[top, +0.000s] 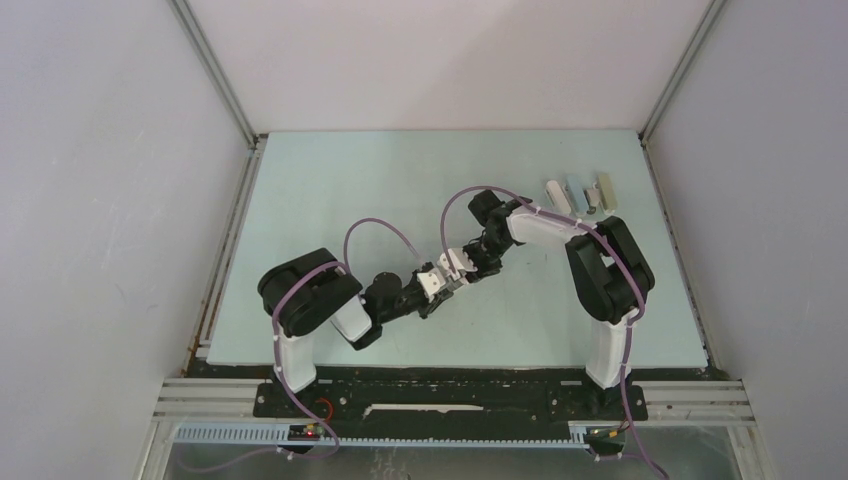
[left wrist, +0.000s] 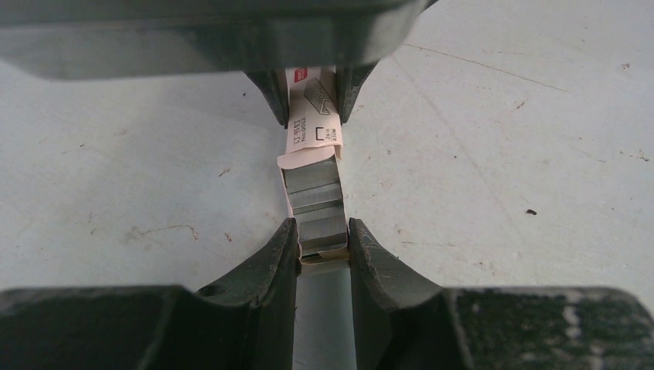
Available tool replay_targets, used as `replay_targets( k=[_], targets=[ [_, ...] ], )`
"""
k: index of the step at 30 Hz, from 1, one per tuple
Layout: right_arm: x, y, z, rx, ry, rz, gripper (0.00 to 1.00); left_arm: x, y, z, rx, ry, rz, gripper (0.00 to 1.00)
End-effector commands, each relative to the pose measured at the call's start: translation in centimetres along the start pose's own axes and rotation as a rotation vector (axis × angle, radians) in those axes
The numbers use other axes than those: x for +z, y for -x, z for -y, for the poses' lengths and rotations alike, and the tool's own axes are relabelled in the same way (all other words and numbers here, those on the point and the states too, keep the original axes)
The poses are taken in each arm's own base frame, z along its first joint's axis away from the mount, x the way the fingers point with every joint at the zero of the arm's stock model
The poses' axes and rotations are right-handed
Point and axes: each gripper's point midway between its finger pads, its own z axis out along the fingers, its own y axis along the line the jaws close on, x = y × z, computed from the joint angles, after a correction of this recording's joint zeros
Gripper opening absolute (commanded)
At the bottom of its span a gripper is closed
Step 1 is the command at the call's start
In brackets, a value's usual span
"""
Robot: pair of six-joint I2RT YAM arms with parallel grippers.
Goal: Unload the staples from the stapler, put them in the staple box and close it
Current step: Close the staple box at the center of the board.
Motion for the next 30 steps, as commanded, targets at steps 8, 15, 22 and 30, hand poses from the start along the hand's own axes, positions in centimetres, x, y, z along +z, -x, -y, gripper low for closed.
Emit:
replay_targets(
  k=[8,15,22,30],
  targets=[
    [0.4,1.4,-0.5,-0.001,0.028,0.039,0.40,0.4,-0.4,0.4,-0.010,-0.009,-0.010,0.25],
    [0.9,0.9,0.8,0.039,-0.023,0.006,0.40,0.5,-0.4,0.8,-0.014,-0.032,-0.006,0.25],
    [0.9,1.2,1.3,0.052,-0.045,0.016,0.40,0.8,-0.1,1.8,-0.014,-0.094,0.007,0.25],
    [0.9,2.6,0.0,0.009,0.010,0.067,0.40,1.1,0.0,2.2,-0.005,-0.127,0.011,0.25]
  ],
)
